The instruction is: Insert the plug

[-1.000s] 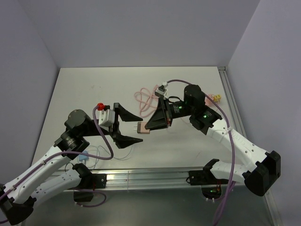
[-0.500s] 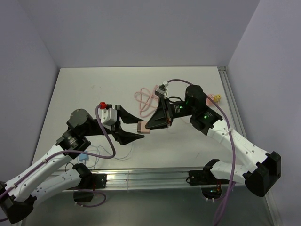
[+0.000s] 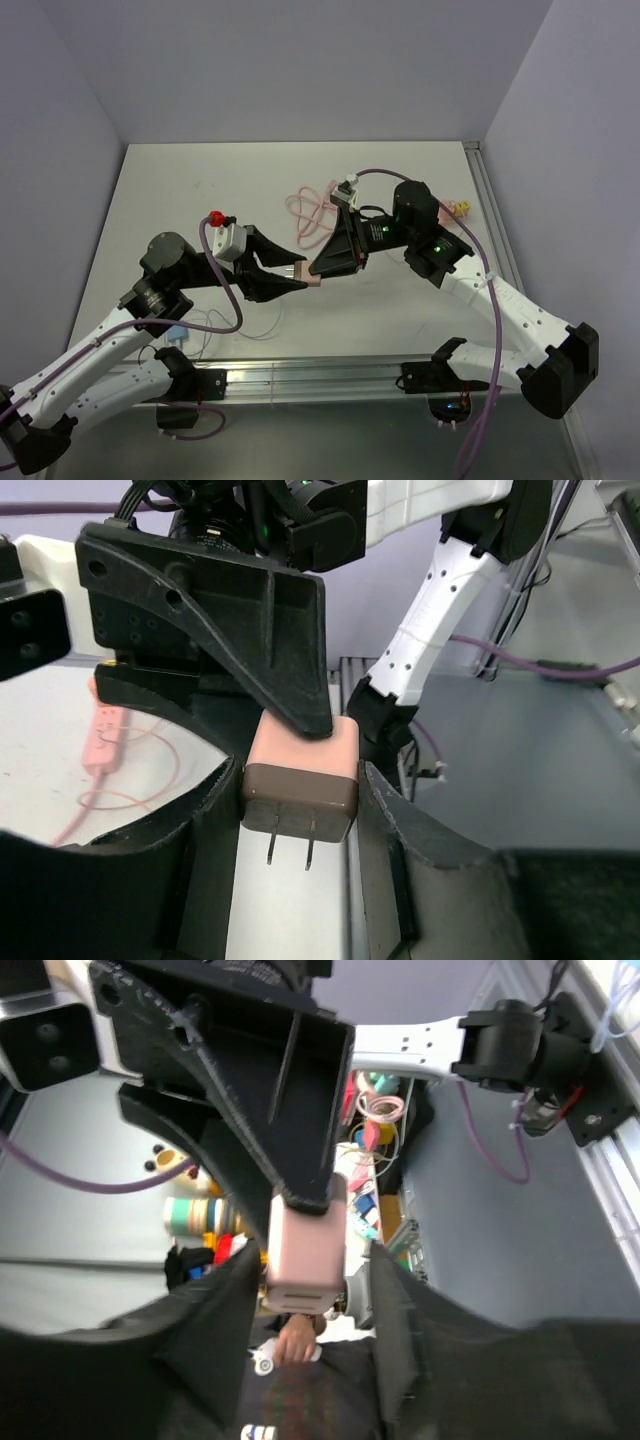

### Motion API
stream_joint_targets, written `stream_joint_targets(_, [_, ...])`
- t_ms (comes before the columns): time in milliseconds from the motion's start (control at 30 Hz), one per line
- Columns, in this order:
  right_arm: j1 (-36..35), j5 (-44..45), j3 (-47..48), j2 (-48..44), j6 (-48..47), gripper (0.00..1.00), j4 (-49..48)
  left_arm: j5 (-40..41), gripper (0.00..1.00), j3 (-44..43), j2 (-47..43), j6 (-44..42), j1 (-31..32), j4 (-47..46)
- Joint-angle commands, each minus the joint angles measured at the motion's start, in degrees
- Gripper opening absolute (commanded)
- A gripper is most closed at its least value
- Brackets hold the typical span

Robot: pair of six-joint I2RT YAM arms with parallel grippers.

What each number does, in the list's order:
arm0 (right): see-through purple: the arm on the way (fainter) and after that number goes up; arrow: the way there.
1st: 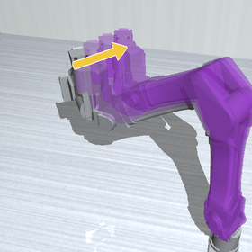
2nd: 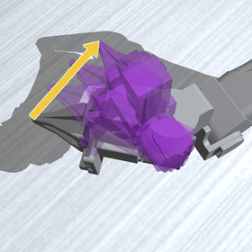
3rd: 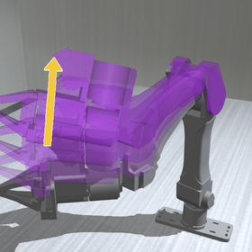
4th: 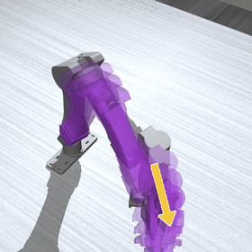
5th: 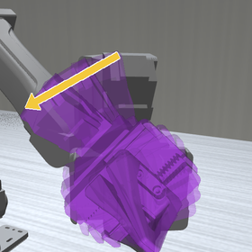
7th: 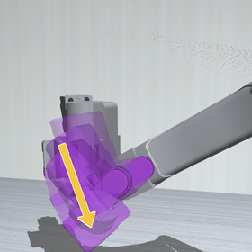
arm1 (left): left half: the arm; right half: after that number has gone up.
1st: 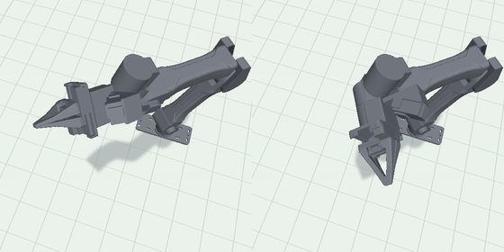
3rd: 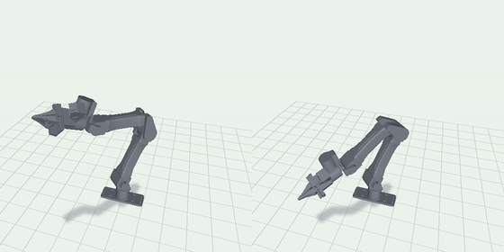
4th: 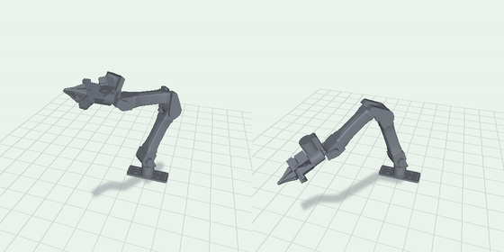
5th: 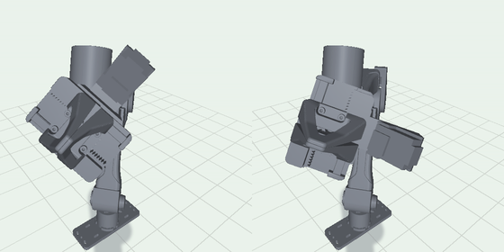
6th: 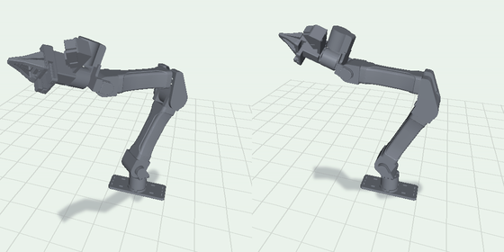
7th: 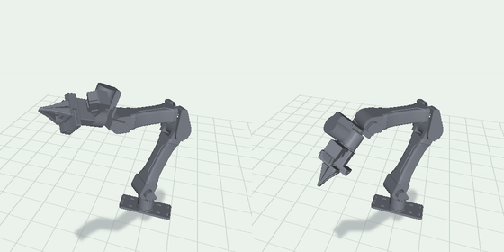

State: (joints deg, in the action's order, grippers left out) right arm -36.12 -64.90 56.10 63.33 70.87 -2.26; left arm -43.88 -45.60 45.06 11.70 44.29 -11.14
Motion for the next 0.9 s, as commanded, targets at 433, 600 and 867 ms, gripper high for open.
stream_joint_targets(433, [0.08,27.62,17.38,-3.65,-39.83,0.86,38.99,2.05,0.00,-6.86,4.77,27.02,-1.22,2.96])
stream_joint_targets(600, [-0.18,35.55,15.02,-10.49,-45.91,0.82,36.38,-3.83,0.00,-6.52,6.71,40.21,-4.21,-3.25])
stream_joint_targets(867, [-0.09,22.82,14.56,-10.79,-40.82,0.81,30.74,-6.66,0.00,-2.74,7.41,51.75,-7.29,-14.60])
